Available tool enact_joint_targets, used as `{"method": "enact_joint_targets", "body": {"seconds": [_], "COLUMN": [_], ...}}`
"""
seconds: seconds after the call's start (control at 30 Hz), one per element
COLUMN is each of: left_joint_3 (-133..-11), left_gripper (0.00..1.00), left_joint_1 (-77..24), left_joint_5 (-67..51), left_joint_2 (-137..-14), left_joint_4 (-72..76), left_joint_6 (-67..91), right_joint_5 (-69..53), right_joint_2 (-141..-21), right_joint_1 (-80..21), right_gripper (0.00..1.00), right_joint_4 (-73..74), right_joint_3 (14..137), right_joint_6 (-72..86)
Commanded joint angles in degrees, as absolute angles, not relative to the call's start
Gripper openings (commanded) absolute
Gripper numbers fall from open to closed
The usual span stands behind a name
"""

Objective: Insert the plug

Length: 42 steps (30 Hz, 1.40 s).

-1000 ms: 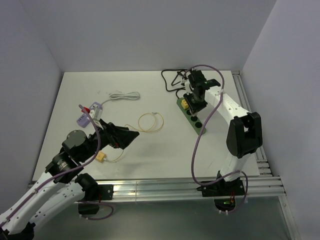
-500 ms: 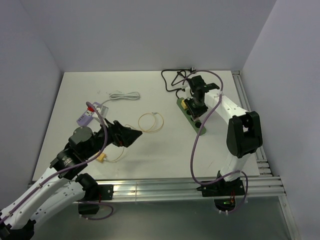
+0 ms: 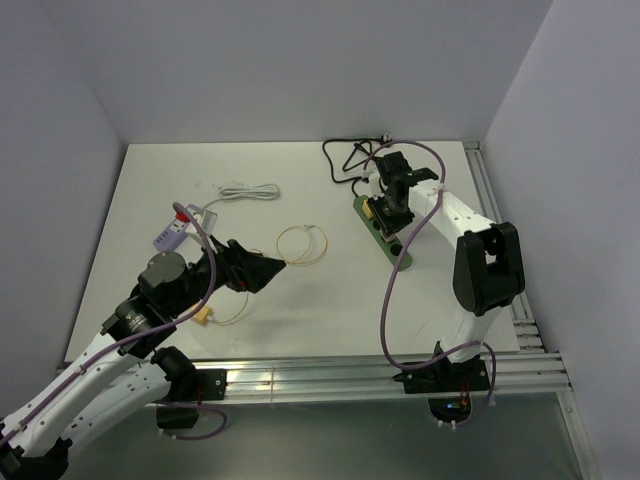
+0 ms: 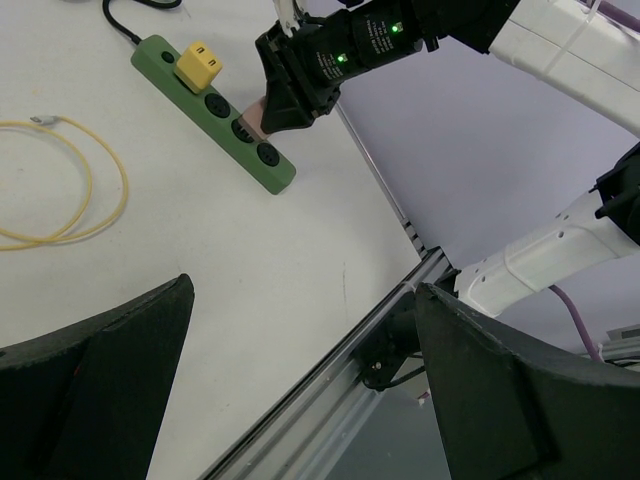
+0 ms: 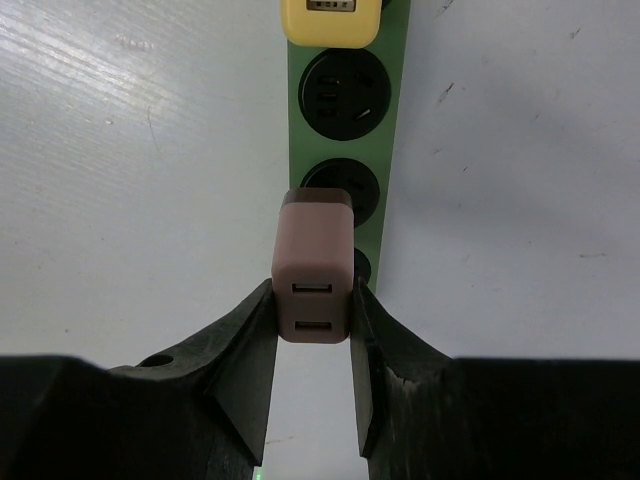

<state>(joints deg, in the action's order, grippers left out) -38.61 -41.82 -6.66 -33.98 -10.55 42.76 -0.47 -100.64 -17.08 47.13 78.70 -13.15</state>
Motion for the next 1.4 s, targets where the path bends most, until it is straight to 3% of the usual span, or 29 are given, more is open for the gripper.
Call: {"method": "enact_joint_targets", "body": {"seconds": [0.0, 1.37], "left_joint_3": [-39.64, -38.85], "left_gripper": [0.98, 0.97], "left_joint_1": [-41.92, -41.92], "left_joint_5": [-7.47, -9.05], "left_joint_2": [-34.01, -32.43], "left_joint_4": [-7.65, -7.38], "left_joint_6": [43.07, 43.95], "right_joint_5": [-0.09, 1.76], "right_joint_2": [-100.98, -107.23], "right_joint_1": [-16.44, -13.80], "right_gripper": [0.00, 0.00], "right_joint_4": [46.05, 46.05], "right_joint_3": [80.07, 78.40], "right_joint_6": [-13.97, -12.39]}}
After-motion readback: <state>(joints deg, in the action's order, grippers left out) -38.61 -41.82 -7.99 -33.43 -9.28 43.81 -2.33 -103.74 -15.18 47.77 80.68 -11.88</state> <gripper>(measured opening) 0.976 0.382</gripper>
